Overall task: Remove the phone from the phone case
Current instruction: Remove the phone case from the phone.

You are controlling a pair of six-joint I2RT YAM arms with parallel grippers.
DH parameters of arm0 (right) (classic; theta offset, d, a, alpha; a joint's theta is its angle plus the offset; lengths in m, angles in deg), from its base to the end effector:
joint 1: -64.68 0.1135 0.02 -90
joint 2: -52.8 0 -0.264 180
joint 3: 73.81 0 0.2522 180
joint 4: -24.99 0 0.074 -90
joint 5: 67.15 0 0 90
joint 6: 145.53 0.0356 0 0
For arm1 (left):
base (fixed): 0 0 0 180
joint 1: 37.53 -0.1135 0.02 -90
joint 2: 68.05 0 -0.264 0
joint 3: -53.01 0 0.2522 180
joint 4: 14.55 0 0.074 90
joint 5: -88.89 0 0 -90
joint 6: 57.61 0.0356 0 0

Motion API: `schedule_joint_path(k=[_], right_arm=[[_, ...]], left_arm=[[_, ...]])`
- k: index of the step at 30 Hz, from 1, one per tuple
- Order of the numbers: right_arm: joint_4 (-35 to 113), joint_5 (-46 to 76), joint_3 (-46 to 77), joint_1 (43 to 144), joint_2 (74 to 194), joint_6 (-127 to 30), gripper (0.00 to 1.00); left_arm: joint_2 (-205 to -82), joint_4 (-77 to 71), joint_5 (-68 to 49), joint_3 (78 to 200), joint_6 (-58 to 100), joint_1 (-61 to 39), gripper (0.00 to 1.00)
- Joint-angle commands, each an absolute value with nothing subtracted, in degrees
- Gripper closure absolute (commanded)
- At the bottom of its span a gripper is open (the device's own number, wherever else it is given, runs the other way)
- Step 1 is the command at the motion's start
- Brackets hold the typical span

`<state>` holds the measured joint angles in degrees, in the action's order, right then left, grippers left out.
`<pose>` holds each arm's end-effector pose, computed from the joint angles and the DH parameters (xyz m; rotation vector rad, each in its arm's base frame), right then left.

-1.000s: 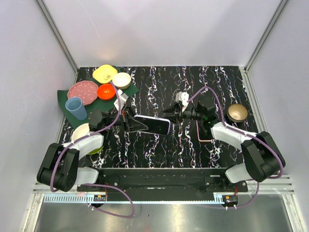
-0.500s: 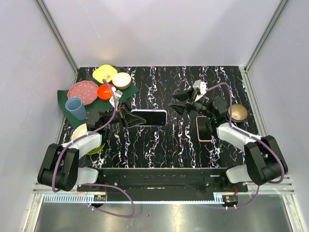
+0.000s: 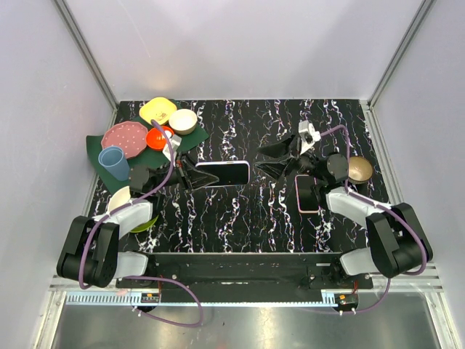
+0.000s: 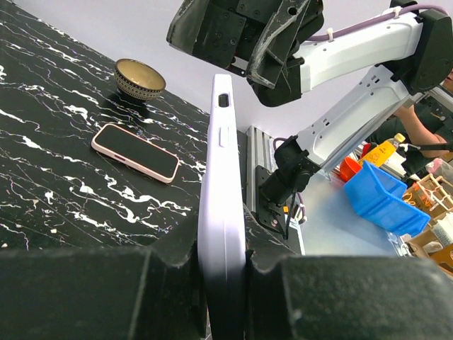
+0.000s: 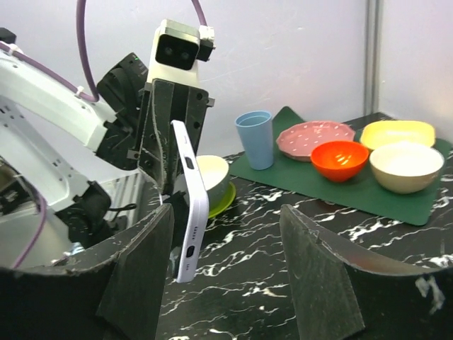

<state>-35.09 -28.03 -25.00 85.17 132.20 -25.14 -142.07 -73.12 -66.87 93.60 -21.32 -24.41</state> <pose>0.2456 0.1213 0.2921 -0.7624 1.1198 1.2241 0.2244 -0.0856 0.2660 0.6821 1.4496 -1.5793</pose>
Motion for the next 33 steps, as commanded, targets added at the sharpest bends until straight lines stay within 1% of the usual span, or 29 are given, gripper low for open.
schedule_joint_path(k=[1,14,22,33], right_arm=[[-44.5,-31.8,-21.7,84.9,134.3,-14.2,0.34],[-46.9,-32.5,-20.7,85.0,137.0,-8.2,0.36],[-47.8,-33.0,-20.1,85.1,138.1,-5.2,0.42],[-48.0,-33.6,-19.5,86.7,139.3,-4.9,0.47]], left_arm=[[-141.8,-96.2,-64.3,93.8,-19.8,-24.7,1.00],[-141.6,-96.1,-64.6,93.9,-20.1,-24.7,1.00],[-141.9,-96.1,-65.0,93.8,-20.2,-24.6,1.00],[-142.2,-96.2,-65.4,94.0,-20.2,-24.5,1.00]])
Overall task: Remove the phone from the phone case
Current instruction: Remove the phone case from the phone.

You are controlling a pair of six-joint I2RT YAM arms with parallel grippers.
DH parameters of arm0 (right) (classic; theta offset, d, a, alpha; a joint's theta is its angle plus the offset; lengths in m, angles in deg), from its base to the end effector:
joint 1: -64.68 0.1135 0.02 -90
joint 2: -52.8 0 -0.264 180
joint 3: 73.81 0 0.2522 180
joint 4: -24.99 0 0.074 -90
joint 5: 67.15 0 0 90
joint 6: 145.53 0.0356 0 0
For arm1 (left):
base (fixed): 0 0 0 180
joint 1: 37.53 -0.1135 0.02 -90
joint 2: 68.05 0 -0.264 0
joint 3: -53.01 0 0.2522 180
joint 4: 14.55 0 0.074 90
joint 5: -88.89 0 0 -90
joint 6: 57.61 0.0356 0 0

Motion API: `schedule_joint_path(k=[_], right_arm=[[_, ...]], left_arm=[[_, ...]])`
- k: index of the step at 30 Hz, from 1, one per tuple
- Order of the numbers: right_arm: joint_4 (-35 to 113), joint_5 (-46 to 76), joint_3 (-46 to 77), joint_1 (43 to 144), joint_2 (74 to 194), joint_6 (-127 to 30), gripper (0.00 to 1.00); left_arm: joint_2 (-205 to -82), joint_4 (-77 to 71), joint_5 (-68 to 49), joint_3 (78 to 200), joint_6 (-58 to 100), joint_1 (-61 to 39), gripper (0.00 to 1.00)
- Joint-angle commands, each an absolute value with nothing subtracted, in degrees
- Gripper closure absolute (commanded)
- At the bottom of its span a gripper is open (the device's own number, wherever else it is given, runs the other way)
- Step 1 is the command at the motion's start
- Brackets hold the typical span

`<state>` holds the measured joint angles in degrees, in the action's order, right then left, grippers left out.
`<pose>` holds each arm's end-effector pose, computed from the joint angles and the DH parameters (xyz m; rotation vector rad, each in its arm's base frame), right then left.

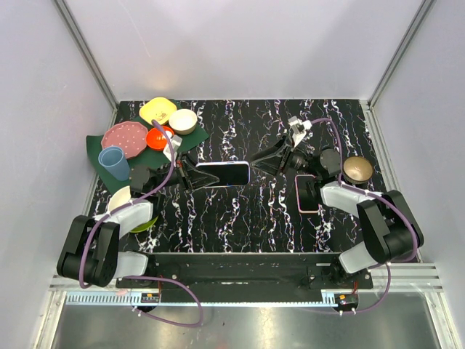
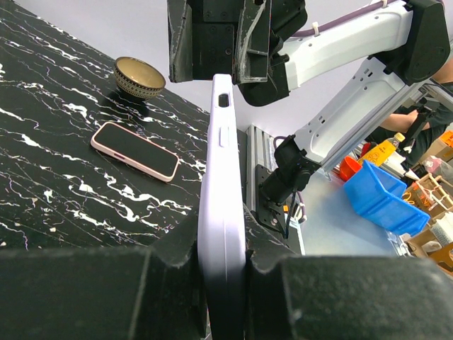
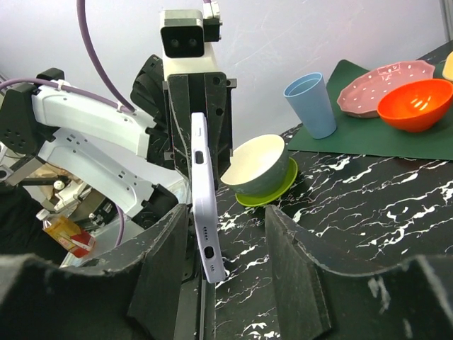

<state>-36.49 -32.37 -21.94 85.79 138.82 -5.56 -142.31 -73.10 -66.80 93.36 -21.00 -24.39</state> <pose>0.2639 0.1332 0.2786 -0.6564 1.3319 1.5547 0.2247 -0.0858 0.2639 0.6798 1.4542 -1.5783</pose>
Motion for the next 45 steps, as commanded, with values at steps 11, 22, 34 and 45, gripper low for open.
schedule_joint_path(k=[11,22,34,45], right_arm=[[-48.6,-34.4,-18.8,87.6,139.7,-2.8,0.60],[-49.8,-35.8,-16.5,87.7,140.8,5.3,0.71],[-49.8,-38.3,-16.2,88.0,140.8,5.8,0.60],[-49.6,-37.9,-16.5,89.0,142.6,3.3,0.71]], left_arm=[[-142.1,-96.2,-65.6,93.8,-19.7,-24.5,1.00],[-141.1,-96.1,-67.3,93.4,-18.0,-23.8,1.00],[-140.3,-96.2,-64.7,93.2,-17.9,-24.4,1.00],[-140.3,-96.1,-64.0,93.1,-17.9,-24.5,1.00]])
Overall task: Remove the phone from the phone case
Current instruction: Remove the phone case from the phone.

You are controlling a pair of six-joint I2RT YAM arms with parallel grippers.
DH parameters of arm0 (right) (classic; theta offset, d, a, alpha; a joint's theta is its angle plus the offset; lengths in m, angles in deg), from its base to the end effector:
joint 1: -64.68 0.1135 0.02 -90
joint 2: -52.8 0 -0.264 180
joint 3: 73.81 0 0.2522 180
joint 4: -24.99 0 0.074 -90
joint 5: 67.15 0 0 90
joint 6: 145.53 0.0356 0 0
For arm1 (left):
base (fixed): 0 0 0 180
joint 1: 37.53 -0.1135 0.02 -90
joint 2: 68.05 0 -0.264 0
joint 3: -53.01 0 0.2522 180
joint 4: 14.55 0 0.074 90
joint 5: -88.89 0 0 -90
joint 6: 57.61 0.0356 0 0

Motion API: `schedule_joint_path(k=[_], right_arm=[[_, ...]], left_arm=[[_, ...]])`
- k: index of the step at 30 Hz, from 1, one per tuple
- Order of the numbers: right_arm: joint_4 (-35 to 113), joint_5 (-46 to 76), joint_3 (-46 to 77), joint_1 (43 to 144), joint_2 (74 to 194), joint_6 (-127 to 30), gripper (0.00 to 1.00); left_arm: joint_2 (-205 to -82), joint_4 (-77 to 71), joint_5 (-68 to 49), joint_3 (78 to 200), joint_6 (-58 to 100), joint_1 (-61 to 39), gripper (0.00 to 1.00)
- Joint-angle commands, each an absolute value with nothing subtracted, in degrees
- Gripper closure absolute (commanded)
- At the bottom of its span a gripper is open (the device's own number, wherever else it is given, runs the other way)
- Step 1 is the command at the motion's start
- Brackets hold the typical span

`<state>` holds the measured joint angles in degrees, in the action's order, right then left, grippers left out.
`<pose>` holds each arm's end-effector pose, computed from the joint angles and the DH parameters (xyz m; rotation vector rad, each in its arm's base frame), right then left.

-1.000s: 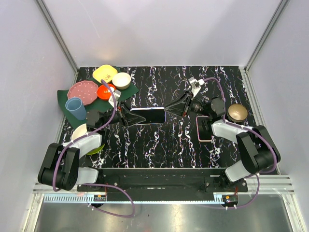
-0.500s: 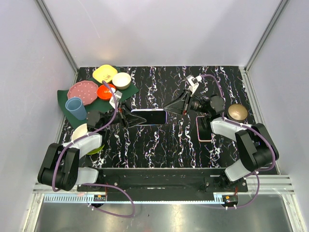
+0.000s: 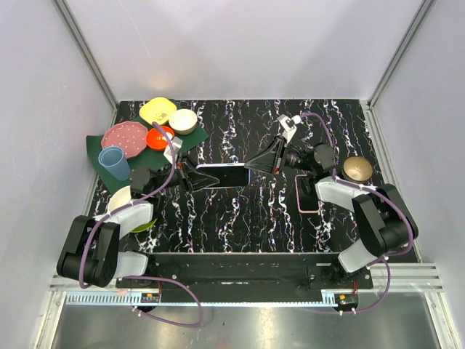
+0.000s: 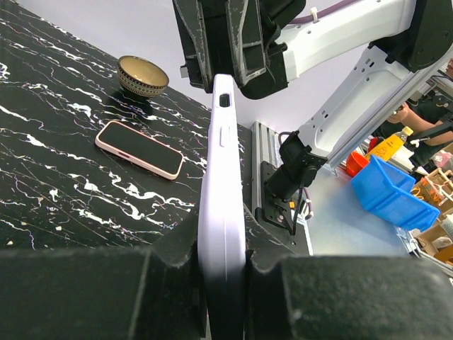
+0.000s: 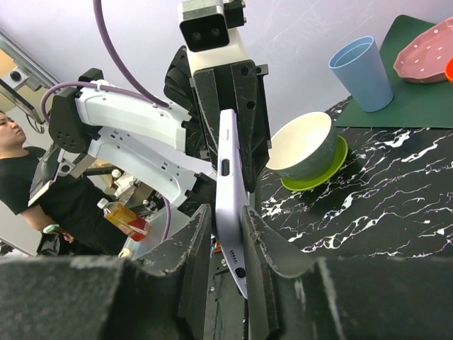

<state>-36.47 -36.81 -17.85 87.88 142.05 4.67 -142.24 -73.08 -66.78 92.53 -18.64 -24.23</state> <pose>0.2714 0.1497 0.2825 -0.6705 1.4213 1.7468 0.2228 -0.0860 0.2599 0.7002 1.4435 -1.5541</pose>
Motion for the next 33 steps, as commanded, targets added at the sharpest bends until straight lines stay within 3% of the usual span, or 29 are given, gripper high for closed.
schedule_joint_path(k=[1,12,33], right_arm=[[-49.6,-37.9,-16.5,89.0,142.9,3.3,0.72],[-50.0,-36.6,-14.5,89.0,143.5,13.4,0.80],[-50.3,-33.1,-12.9,90.2,140.7,24.5,0.80]], left_arm=[[-140.3,-96.2,-64.0,93.0,-17.9,-24.5,1.00],[-139.6,-96.1,-67.1,93.0,-16.7,-24.4,1.00],[-132.7,-96.1,-75.3,94.9,-14.4,-20.7,1.00]])
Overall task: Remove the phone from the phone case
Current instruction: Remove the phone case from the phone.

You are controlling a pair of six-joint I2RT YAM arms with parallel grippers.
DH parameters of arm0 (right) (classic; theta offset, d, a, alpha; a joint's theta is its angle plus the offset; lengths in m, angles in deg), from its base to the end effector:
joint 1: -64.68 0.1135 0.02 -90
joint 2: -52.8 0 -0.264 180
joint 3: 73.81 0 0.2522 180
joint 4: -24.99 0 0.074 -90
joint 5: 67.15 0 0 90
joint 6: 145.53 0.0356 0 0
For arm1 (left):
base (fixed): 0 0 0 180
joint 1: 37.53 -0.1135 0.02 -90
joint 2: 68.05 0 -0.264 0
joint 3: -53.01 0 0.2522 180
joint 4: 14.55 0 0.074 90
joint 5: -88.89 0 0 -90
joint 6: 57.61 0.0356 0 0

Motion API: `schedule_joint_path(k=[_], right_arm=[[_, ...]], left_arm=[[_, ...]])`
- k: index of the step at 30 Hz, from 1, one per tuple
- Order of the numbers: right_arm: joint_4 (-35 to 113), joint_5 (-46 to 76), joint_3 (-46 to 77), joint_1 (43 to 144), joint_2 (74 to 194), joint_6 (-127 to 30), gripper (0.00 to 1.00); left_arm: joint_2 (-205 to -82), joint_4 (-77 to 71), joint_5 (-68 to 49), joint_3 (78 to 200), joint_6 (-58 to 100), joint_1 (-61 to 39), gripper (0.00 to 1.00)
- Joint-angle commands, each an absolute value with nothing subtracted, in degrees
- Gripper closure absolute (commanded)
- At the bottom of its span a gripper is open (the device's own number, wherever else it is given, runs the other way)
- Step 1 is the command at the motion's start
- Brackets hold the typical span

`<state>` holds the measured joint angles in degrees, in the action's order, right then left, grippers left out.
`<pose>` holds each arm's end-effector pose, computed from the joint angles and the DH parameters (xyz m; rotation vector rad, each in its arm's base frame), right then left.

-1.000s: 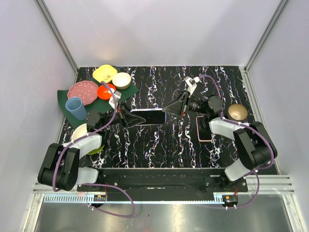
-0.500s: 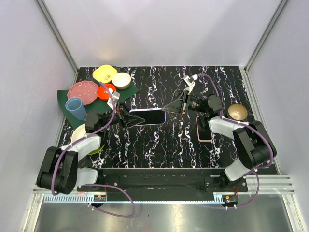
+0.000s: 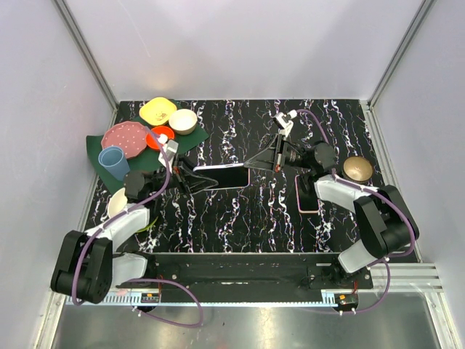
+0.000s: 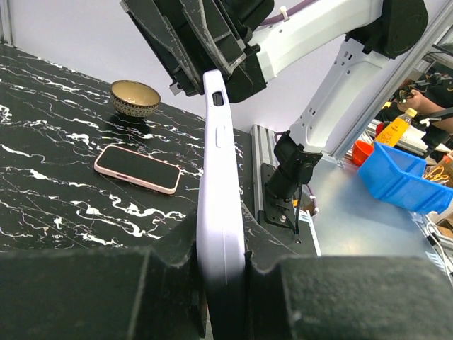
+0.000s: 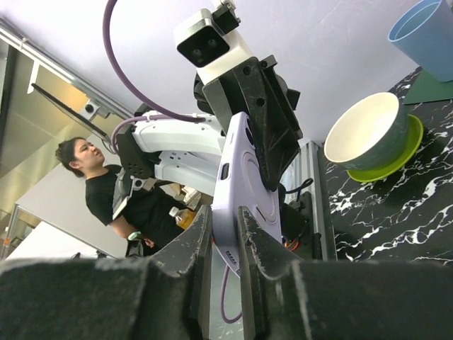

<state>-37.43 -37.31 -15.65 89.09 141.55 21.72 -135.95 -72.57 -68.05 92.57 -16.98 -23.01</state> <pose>0.2689 0.1559 0.2975 -0.5475 1.5259 1.9758 0.2038 -0.0866 0.2819 0.8090 1.3325 -1.5144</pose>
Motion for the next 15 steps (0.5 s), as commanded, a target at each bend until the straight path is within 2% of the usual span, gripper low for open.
schedule_joint_path(k=[1,15], right_arm=[[-50.4,-33.1,-12.8,90.3,140.9,24.7,0.80],[-50.3,-33.1,-11.8,92.0,143.1,27.2,0.80]], left_arm=[[-132.3,-96.2,-75.7,94.9,-14.4,-20.4,1.00],[-130.8,-96.2,-80.4,94.2,-12.7,-18.0,1.00]])
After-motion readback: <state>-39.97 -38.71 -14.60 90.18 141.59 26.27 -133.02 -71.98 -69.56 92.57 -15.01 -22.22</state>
